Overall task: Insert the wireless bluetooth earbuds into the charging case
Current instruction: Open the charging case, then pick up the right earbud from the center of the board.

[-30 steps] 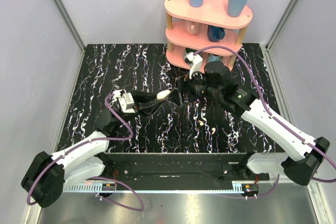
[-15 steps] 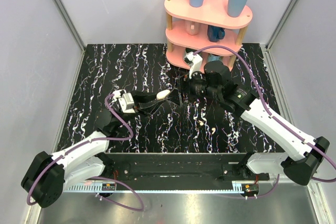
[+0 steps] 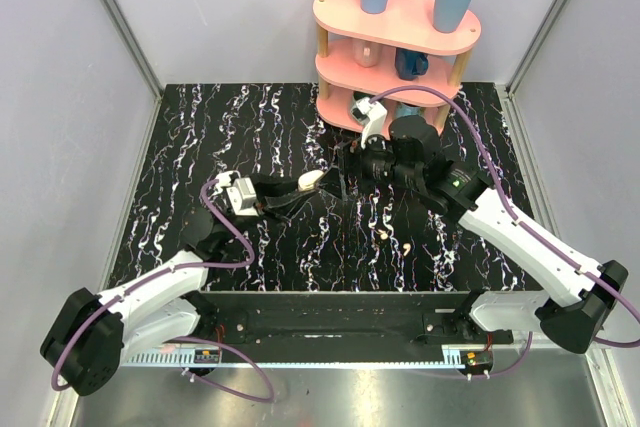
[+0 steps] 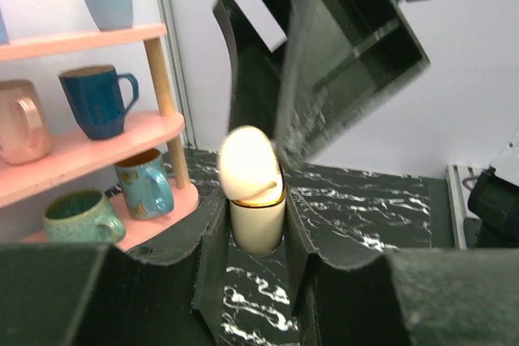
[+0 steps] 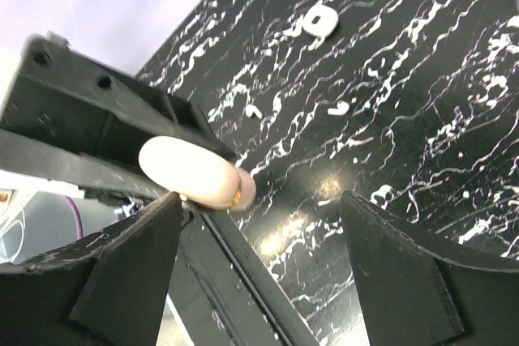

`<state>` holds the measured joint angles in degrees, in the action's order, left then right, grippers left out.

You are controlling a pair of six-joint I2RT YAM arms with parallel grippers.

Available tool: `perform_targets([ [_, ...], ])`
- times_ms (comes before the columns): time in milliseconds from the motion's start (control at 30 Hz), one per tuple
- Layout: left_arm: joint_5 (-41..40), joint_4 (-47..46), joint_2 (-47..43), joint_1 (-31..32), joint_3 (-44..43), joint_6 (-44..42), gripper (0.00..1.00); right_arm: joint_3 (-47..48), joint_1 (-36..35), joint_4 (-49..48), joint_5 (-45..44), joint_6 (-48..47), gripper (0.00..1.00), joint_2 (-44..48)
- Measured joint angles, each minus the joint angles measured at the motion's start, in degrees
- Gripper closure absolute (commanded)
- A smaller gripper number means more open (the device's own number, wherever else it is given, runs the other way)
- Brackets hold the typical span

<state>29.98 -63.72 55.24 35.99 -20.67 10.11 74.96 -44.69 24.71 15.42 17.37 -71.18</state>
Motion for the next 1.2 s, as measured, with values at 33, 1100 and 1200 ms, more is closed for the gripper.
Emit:
perform_targets([
  [33,0.0,0.1,0.0,0.0,0.2,0.0,1.00,0.0,0.0,-0.3,-0.1,0.2,0.14,0.0],
  [1100,2.8,1.2,-4.2,1.2,2.1,-0.1,1.00,-1.8,13.6,-1.7,-16.3,8.6,0.14,-0.7],
  [1200,1.8,1.6,-5.4,1.2,2.1,-0.7,1.00,-6.5,16.0,-0.5,-16.5,11.5,0.20,-0.5],
])
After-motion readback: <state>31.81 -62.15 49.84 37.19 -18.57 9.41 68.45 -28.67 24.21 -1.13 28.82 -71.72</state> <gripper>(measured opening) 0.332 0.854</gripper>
